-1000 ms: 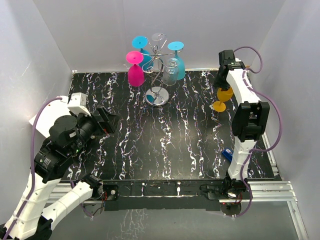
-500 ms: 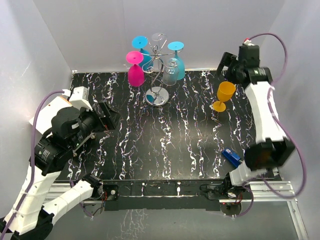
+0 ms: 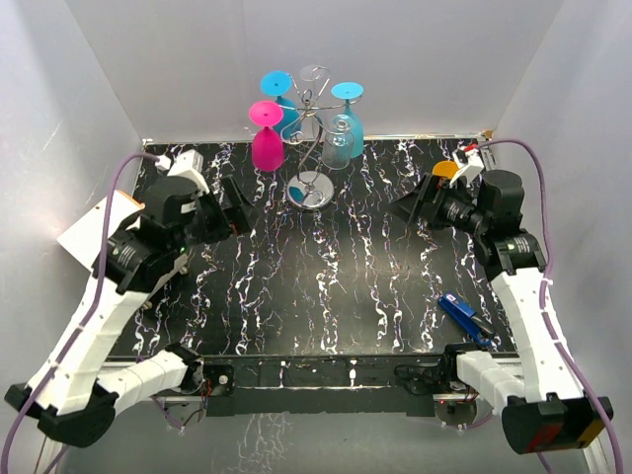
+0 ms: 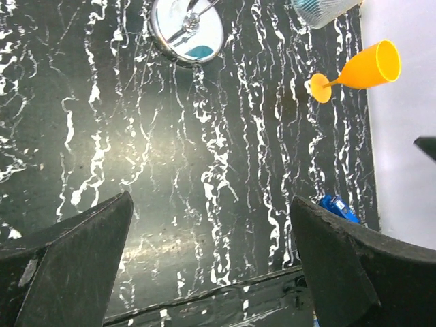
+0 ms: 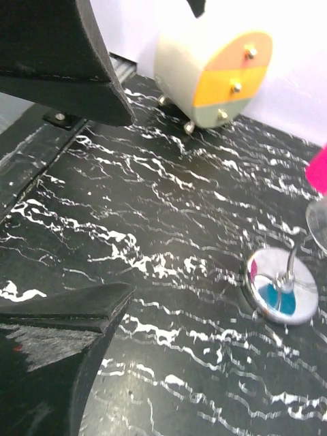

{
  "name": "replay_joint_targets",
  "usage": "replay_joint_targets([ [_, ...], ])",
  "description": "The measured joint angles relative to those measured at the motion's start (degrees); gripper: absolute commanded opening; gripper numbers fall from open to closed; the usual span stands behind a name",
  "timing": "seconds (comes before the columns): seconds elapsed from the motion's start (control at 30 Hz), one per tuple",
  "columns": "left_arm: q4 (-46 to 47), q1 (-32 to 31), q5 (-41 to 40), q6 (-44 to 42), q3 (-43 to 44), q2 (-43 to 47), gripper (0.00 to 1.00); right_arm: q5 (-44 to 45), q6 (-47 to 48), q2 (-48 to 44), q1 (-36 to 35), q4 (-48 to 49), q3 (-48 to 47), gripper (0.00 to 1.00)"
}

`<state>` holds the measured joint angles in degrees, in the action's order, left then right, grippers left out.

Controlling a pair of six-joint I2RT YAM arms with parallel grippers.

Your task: Take the wine glass off the wine glass rack

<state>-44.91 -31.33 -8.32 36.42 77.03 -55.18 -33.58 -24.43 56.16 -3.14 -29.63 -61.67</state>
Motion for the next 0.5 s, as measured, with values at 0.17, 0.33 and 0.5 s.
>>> replay_joint_targets([
  [0.17,2.60,0.02,0.31,3.08,4.90,-7.28,0.99,-1.42,-0.55,-5.57,-2.91,1.99,2.32,0.98],
  [0.33,8.26,2.14,2.67,6.62,9.16,-14.47,0.99,2.60,-0.96,-10.95,-5.22,2.84,4.07,0.98],
  [0.5,16.76,11.50,10.05,13.90,9.42,-20.65,0.99,7.56,-1.31,-14.67,-6.51,2.69,4.76,0.98],
])
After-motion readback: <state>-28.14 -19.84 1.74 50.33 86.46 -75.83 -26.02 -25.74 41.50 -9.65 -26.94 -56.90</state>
